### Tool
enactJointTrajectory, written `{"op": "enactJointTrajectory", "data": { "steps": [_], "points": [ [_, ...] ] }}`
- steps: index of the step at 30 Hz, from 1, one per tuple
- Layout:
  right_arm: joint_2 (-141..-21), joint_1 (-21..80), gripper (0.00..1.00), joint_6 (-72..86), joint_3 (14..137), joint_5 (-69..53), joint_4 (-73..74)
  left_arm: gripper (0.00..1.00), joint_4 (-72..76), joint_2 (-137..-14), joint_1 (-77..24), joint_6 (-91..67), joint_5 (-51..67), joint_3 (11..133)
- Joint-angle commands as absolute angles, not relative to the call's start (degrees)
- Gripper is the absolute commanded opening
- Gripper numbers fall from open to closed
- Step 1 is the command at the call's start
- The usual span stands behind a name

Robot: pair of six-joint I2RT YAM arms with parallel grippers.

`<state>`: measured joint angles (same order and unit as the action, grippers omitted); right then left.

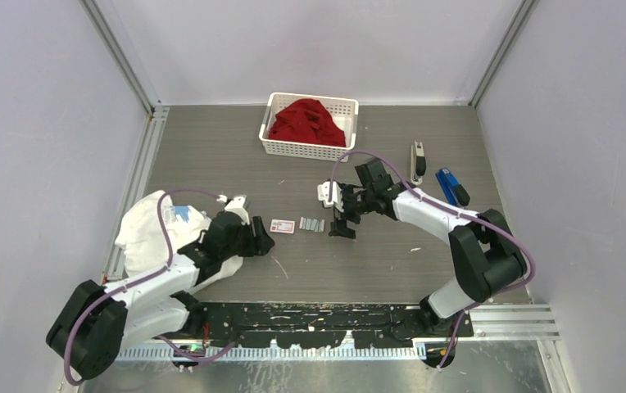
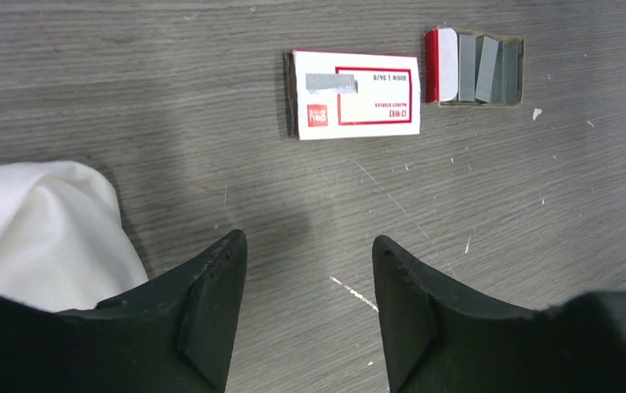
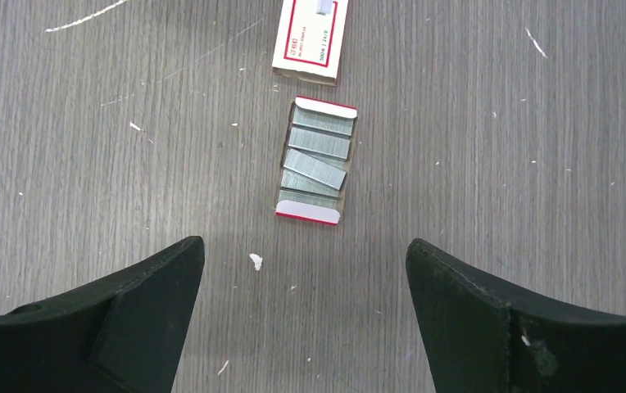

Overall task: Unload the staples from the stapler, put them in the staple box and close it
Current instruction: Close the staple box at the center of the board.

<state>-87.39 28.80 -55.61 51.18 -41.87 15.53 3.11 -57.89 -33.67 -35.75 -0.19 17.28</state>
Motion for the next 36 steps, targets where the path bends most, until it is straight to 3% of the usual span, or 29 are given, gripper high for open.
{"op": "enactJointTrajectory", "data": {
  "steps": [1,21,36],
  "points": [
    [-88.0,29.6,0.98,-56.7,51.8,-41.0,14.3,0.54,5.6,-61.3,-32.3,-35.2,2.3,21.2],
    [-100.8,37.5,0.99,-44.1,57.9,-29.8,7.3,0.51,9.6,-76.5,-26.5,-33.3,4.3,28.4],
    [-107.0,37.7,0.74,-43.5,64.1,-31.2,13.3,0.41,7.5,-84.0,-25.8,-33.3,7.5,32.2]
  ]
}}
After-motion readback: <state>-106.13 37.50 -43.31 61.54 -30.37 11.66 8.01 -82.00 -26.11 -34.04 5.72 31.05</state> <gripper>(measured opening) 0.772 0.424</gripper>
